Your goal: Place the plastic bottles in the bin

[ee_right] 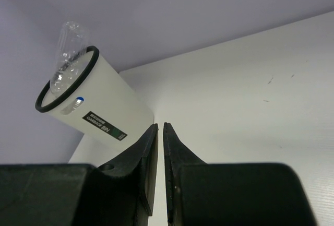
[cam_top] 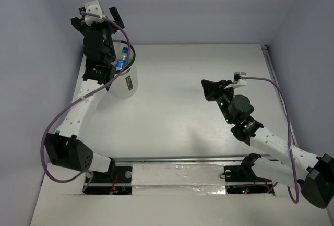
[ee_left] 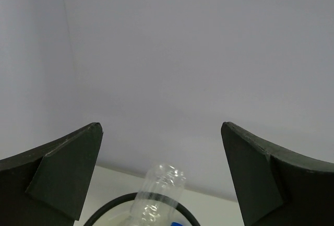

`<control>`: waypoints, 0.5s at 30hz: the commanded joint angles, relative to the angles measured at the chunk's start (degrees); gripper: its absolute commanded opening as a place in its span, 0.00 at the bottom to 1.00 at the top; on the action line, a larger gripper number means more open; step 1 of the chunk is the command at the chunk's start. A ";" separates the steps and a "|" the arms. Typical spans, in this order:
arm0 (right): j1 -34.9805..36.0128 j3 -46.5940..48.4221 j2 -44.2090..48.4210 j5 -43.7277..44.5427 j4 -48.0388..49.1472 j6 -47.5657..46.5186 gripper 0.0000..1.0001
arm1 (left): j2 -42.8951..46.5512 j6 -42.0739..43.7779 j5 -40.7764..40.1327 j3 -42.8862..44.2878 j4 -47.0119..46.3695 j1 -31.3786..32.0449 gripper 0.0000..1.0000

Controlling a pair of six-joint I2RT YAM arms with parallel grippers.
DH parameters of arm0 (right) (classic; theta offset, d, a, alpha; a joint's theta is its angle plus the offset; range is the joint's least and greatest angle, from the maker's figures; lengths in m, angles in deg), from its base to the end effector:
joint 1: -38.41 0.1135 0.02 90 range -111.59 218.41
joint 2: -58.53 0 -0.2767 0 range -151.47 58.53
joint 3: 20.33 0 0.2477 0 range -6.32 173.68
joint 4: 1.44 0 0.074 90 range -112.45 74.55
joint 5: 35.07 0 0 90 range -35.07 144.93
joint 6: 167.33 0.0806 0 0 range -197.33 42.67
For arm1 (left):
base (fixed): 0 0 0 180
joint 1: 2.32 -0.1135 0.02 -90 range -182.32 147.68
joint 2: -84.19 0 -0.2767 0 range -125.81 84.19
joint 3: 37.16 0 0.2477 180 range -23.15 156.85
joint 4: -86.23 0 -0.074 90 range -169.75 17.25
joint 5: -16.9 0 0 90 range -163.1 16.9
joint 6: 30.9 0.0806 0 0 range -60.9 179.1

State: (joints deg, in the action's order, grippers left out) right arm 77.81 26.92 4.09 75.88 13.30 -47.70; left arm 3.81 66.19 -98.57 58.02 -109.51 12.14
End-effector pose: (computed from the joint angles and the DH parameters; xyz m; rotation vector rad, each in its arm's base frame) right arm 0.2136 0.1382 0.3272 0.1822 1.4773 0.7199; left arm 0.3375 -0.0512 0.5242 -0.2055 1.0754 0.1150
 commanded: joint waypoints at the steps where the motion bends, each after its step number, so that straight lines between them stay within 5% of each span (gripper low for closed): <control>1: -0.11 0.43 1.17 2.08 2.18 -1.06 0.15 | 5.21 -6.73 4.11 -0.12 2.15 -0.31 0.99; 15: -0.11 -2.29 9.06 6.54 2.71 -0.54 0.16 | 23.06 -27.57 22.13 -8.03 21.92 0.21 0.99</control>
State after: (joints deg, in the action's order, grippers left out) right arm 77.81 26.17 9.14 77.93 13.28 -47.75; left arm 22.87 43.35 -82.49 52.20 -92.83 12.18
